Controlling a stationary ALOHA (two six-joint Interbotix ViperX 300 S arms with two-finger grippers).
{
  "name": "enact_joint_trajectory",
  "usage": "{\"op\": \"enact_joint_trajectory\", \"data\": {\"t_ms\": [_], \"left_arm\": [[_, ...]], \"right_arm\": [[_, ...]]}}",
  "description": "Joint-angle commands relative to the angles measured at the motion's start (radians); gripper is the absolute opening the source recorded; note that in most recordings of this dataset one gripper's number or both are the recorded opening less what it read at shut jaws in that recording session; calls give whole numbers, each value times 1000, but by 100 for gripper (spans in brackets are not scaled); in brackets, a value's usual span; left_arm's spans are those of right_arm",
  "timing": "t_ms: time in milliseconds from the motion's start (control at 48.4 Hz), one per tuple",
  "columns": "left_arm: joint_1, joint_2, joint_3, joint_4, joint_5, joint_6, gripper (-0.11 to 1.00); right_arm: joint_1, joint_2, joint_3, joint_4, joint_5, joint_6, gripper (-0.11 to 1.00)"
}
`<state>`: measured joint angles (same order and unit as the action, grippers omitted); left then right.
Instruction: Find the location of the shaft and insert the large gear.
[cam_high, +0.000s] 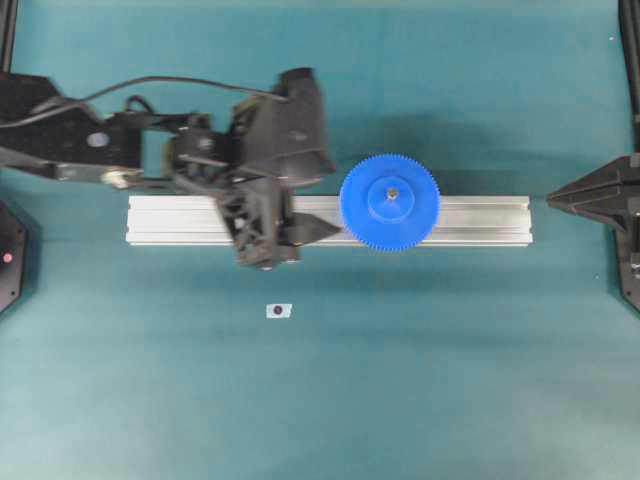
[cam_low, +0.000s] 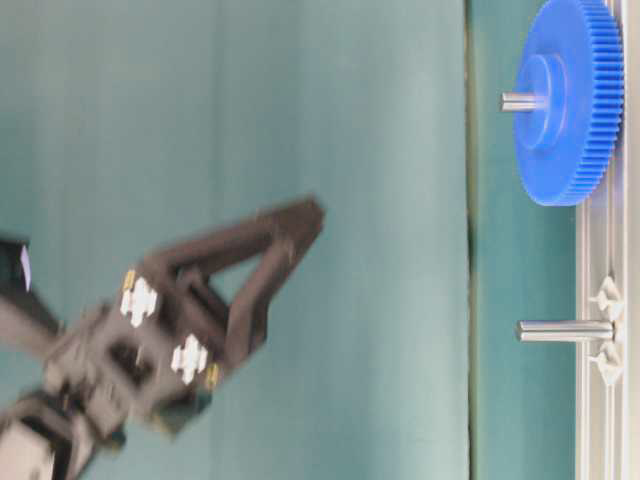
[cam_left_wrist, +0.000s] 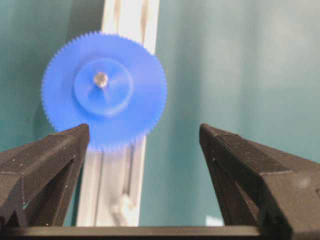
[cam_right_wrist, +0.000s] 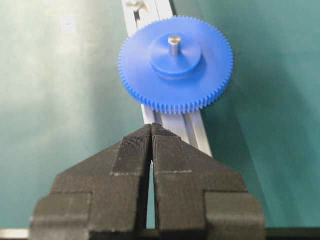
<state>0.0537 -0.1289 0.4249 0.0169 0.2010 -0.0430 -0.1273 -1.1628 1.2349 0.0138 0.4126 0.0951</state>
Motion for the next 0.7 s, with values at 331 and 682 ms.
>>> {"op": "enact_joint_trajectory", "data": {"t_ms": [331,682], "left_arm": [[-8,-129,141,2,-135,2,90],[-8,-192,201,2,-147,0,90]], "right_arm": [[-2,8,-6,3,-5,11,5],[-2,8,3,5,-9,11,5]]}}
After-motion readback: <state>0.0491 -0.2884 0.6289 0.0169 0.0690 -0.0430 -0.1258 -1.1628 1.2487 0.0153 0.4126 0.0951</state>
